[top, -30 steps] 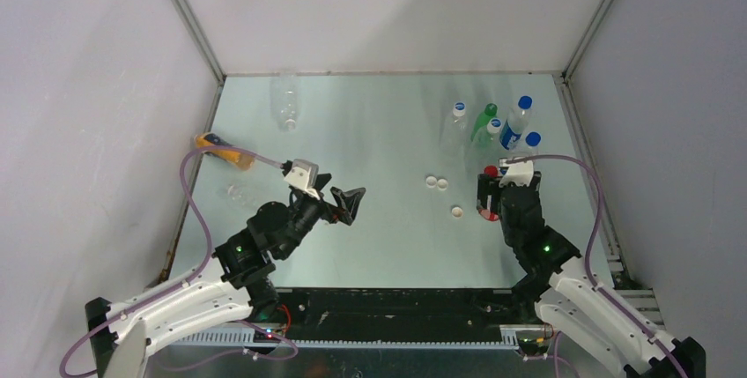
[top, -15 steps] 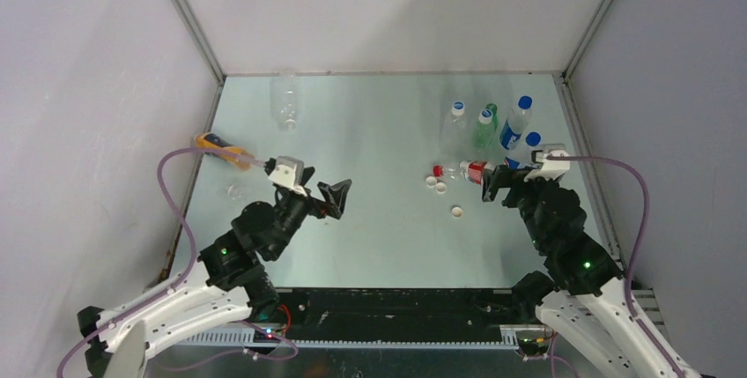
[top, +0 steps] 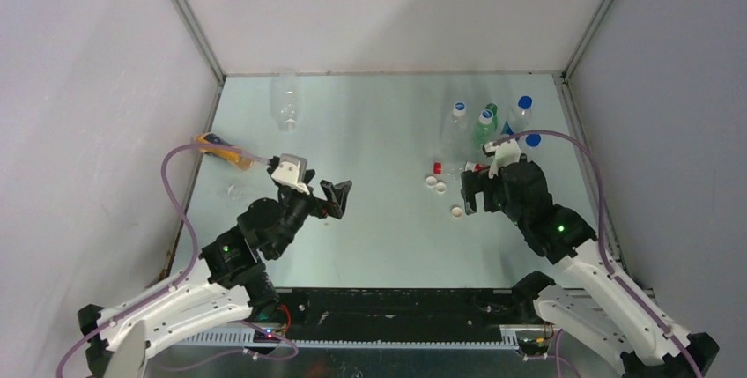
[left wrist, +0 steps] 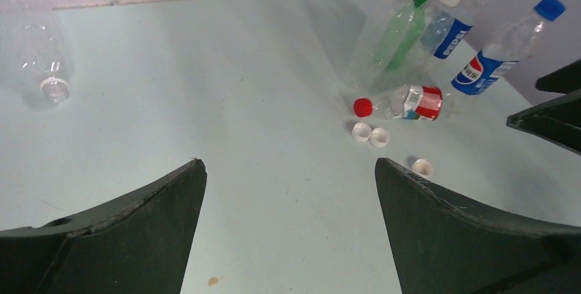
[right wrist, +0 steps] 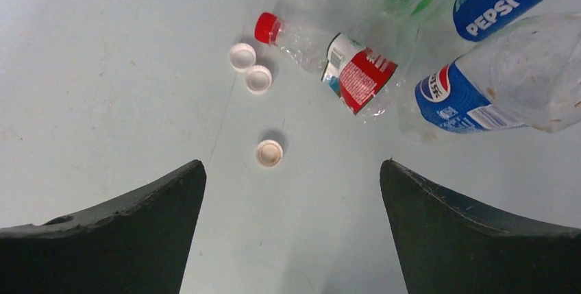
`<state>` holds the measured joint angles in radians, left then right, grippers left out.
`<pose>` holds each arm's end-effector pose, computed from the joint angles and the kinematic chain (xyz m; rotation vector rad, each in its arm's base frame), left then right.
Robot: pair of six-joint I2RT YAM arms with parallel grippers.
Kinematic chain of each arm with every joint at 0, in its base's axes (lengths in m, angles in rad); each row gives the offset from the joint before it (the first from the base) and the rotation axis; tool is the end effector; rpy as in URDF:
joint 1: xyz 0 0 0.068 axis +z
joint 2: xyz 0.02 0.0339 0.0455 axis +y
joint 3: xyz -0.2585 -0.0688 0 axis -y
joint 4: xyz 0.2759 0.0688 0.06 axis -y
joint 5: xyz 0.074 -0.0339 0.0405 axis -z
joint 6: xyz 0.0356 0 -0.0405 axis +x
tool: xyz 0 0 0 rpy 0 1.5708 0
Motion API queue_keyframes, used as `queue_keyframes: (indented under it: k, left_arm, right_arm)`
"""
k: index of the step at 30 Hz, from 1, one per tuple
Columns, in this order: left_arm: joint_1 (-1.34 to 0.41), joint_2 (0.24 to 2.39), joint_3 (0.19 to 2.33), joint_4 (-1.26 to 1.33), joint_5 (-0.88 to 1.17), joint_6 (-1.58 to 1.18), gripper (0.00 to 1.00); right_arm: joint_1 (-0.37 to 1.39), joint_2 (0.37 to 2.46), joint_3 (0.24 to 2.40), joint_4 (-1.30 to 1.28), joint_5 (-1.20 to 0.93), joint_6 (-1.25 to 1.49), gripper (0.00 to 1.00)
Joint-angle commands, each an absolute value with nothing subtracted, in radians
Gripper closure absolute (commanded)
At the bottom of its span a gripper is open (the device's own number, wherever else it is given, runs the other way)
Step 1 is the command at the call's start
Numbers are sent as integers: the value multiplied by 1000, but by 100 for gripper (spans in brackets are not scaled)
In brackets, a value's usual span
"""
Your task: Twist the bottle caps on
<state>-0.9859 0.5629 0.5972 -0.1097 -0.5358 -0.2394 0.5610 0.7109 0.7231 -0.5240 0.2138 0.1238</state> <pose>0.1142 -0.1395 0.3130 0.2052 1.6462 -0.4962 0.1684 0.0969 0.2923 -0.3223 2.0506 0.1977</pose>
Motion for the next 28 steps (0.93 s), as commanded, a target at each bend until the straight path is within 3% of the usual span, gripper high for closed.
queue_keyframes:
  k: [1, 6, 10, 18, 28]
  left_arm:
    - [-951, 549, 646, -160, -538, -288, 0]
    - [-831, 477, 682, -225, -548, -282, 0]
    - [-768, 416, 745, -263, -599, -200, 0]
    - [-763, 348, 918, -296, -738, 41, 0]
    - [-763, 292, 965, -236, -799, 169, 0]
  right_arm:
    - [560, 724, 822, -581, 238, 183, 0]
    - [559, 601, 844, -505, 175, 144, 1]
    - [559, 486, 849, -463, 374, 159, 1]
    - [560, 382, 990, -484, 521, 103, 1]
    - [560, 335, 1005, -420, 569, 57, 1]
